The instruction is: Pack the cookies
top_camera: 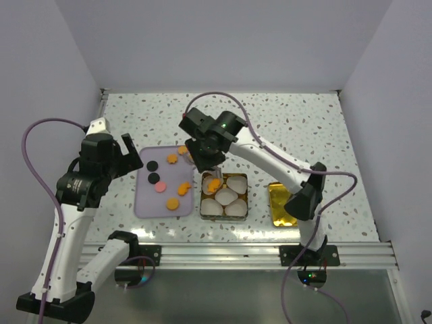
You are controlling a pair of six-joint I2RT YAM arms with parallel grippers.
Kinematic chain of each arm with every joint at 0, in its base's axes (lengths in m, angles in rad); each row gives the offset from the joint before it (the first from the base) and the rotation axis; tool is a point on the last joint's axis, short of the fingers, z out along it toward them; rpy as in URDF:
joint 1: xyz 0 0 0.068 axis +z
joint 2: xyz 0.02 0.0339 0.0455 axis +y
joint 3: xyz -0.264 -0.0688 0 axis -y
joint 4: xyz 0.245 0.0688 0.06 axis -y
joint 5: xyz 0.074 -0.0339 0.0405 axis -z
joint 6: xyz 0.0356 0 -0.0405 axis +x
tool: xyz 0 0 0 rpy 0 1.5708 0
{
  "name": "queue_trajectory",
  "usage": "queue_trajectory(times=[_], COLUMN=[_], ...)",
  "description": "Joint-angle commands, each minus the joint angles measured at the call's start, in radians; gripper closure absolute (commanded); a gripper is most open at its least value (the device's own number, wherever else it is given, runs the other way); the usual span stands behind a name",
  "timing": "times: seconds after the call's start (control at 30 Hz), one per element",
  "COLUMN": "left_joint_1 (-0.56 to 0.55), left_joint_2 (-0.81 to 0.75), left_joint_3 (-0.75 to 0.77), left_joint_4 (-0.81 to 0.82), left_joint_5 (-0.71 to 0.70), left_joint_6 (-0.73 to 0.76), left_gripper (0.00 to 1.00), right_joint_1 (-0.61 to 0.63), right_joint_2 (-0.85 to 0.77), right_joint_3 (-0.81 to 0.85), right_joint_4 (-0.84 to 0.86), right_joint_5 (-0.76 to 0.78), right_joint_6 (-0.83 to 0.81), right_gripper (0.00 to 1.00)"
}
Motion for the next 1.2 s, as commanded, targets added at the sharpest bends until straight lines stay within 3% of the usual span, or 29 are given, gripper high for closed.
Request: queue_trajectory(times=[0.0, 0.23, 0.5, 0.8, 1.17], left_joint_1=[-0.005, -0.005, -0.007, -0.022, -0.024], left_joint_2=[-0.007, 0.009, 0.095, 0.15, 0.13], left_joint_3=[-0.02, -0.097, -0.124, -0.12, -0.129], left_joint_4=[0.104, 0.235, 0.334, 0.365, 0.338], left_joint_5=[0.026, 0.172, 0.348, 0.396, 0.365], left_joint_6=[0.001, -0.028, -0.04, -0.043, -0.042], left_gripper=[0.0, 0.0, 0.0, 0.0, 0.0], right_joint_1=[-0.044, -0.067, -0.067, -0.067, -0.067], right_joint_2=[-0.188, -0.414, -0.558, -0.552, -0.517], right_joint_3=[-0.088, -0.404, -0.633, -0.71, -0.704], right_joint_4=[-0.061, -0.043, -0.011, 0.017, 0.018], right_joint_5=[0.073, 0.104, 0.102, 0.127, 0.157], right_joint_6=[0.025, 0.072, 0.155, 0.154, 0.146], right_gripper=[0.57, 0.57, 0.57, 0.56, 0.48])
